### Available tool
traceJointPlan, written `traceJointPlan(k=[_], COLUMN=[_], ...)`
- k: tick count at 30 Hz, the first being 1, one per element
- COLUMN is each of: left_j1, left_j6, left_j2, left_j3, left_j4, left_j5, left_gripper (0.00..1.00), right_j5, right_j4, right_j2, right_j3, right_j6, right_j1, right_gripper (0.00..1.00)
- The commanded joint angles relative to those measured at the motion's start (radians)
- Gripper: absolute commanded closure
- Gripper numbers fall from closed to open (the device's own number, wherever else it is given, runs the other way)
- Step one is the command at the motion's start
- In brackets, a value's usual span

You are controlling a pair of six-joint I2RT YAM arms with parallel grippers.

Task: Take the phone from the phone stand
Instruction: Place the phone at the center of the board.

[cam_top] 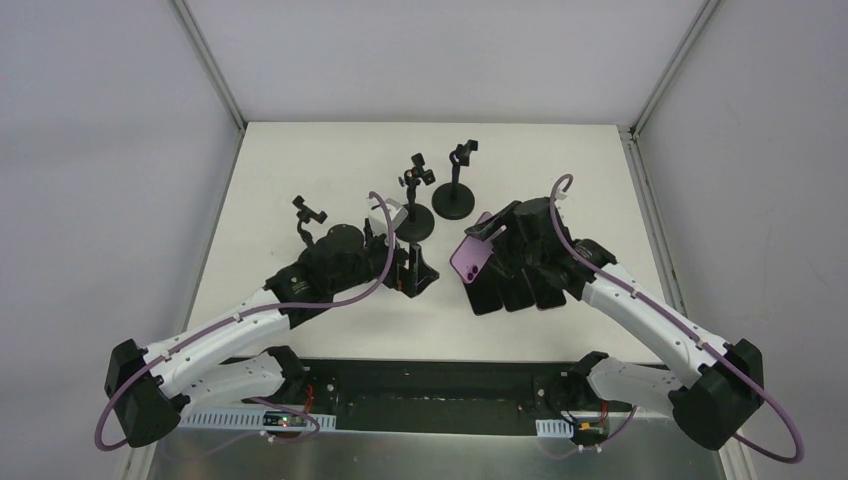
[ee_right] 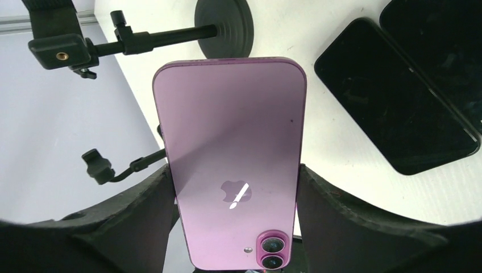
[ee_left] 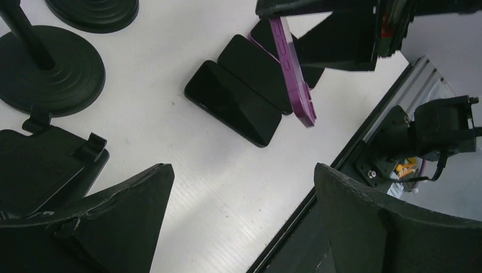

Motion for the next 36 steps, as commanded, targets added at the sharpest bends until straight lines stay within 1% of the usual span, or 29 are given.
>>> traceJointPlan(k=[1, 4, 7, 10, 12, 15, 19, 21, 24, 25, 27, 29, 32, 33, 35, 36], left_j1=[-0.008, -0.008, -0.015, -0.034, -0.044, -0.047, -0.051, -0.051, -0.051, -0.051, -0.051, -0.051, -0.051, -0.052, -0.051, -0.051], left_j6=[-0.058, -0.095, -0.14, -0.153, -0.154, -0.171, -0.19, -0.194, -0.202, -0.205, -0.214, -0.217, -0.219, -0.218, -0.204, -0.189], left_j2=[0.039, 0.083, 0.128, 0.176, 0.202, 0.227, 0.242, 0.249, 0.26, 0.266, 0.28, 0.296, 0.32, 0.326, 0.335, 0.338], left_j3=[0.053, 0.078, 0.1, 0.127, 0.129, 0.122, 0.115, 0.117, 0.128, 0.132, 0.141, 0.151, 0.171, 0.177, 0.186, 0.19], left_j4=[0.135, 0.172, 0.221, 0.234, 0.234, 0.235, 0.237, 0.237, 0.237, 0.237, 0.237, 0.237, 0.236, 0.237, 0.237, 0.237], left_j5=[-0.028, 0.012, 0.088, 0.143, 0.153, 0.165, 0.17, 0.17, 0.168, 0.168, 0.173, 0.193, 0.247, 0.264, 0.3, 0.327], left_gripper=[0.0, 0.0, 0.0, 0.0, 0.06, 0.16, 0.27, 0.3, 0.33, 0.36, 0.48, 0.6, 0.82, 0.87, 0.92, 0.95], right_j5=[0.018, 0.031, 0.039, 0.036, 0.037, 0.038, 0.018, -0.008, -0.034, -0.037, -0.04, -0.036, -0.029, -0.031, -0.038, -0.046], right_j4=[0.09, 0.097, 0.102, 0.118, 0.127, 0.132, 0.153, 0.181, 0.214, 0.215, 0.221, 0.223, 0.223, 0.222, 0.22, 0.221], right_j2=[-0.071, -0.094, -0.106, -0.119, -0.131, -0.148, -0.154, -0.153, -0.149, -0.148, -0.148, -0.155, -0.17, -0.173, -0.179, -0.183], right_j3=[-0.024, -0.041, -0.05, -0.056, -0.061, -0.069, -0.086, -0.1, -0.119, -0.121, -0.126, -0.13, -0.131, -0.131, -0.13, -0.13], right_j6=[0.088, 0.09, 0.084, 0.08, 0.08, 0.077, 0.069, 0.076, 0.08, 0.079, 0.079, 0.078, 0.069, 0.064, 0.054, 0.048], right_j1=[0.027, 0.051, 0.055, 0.056, 0.056, 0.056, 0.056, 0.057, 0.06, 0.062, 0.065, 0.067, 0.068, 0.068, 0.069, 0.07], right_gripper=[1.0, 1.0, 1.0, 1.0, 1.0, 1.0, 1.0, 1.0, 1.0, 1.0, 1.0, 1.0, 1.0, 1.0, 1.0, 0.98])
